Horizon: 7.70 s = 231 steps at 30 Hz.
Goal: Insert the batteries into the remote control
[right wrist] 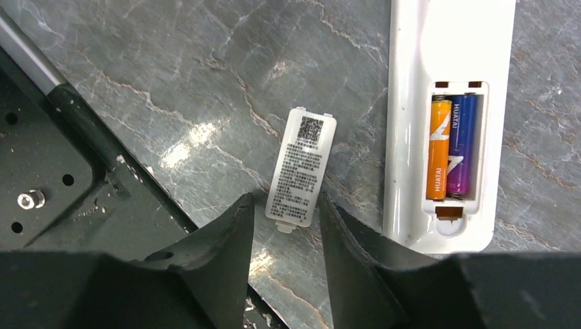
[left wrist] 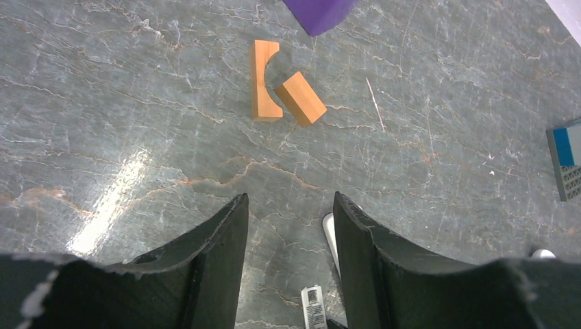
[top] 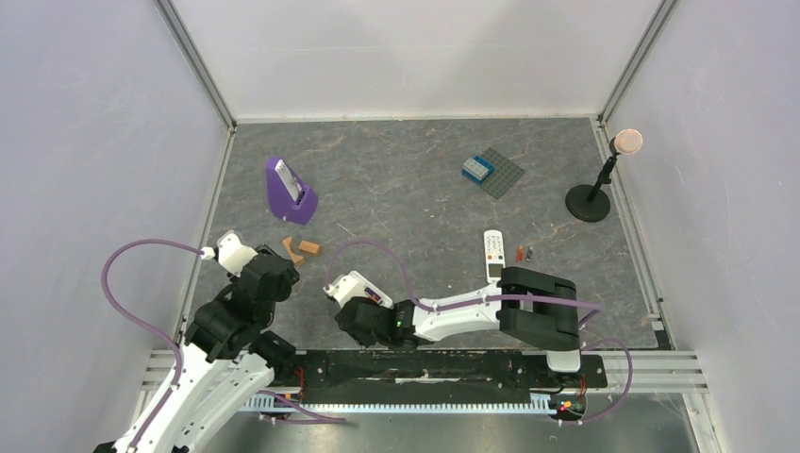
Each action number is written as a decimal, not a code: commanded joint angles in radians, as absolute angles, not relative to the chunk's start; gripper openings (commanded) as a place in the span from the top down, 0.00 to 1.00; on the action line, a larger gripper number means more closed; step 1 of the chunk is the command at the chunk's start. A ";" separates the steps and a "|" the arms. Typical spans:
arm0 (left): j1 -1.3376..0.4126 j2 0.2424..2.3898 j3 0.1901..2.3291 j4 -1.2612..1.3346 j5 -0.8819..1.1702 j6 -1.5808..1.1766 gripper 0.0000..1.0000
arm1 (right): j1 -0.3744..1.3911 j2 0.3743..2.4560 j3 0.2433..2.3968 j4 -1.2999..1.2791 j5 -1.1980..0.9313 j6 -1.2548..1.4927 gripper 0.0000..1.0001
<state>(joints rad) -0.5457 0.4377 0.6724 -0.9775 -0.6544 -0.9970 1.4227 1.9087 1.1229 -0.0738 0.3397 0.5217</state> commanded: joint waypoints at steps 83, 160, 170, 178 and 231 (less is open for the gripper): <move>-0.546 0.546 0.711 -0.094 0.438 -1.140 0.98 | 1.287 0.856 0.827 0.258 0.298 0.594 0.15; -0.548 0.539 0.783 0.140 0.472 -1.241 0.39 | 1.009 1.056 0.955 0.530 0.007 1.290 1.00; -0.548 0.542 0.789 0.130 0.475 -1.232 0.56 | 0.992 1.062 0.974 0.505 -0.031 1.285 1.00; -0.548 0.554 0.797 0.111 0.455 -1.202 0.41 | 0.980 1.070 0.978 0.456 -0.092 1.325 1.00; -0.548 0.537 0.768 0.109 0.376 -1.224 0.98 | 1.055 1.151 1.020 0.429 0.077 1.248 0.57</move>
<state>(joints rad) -0.5457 0.5499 0.7635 0.0841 0.3904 -1.2243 1.0519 1.1831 1.0409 0.3485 0.0158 1.2530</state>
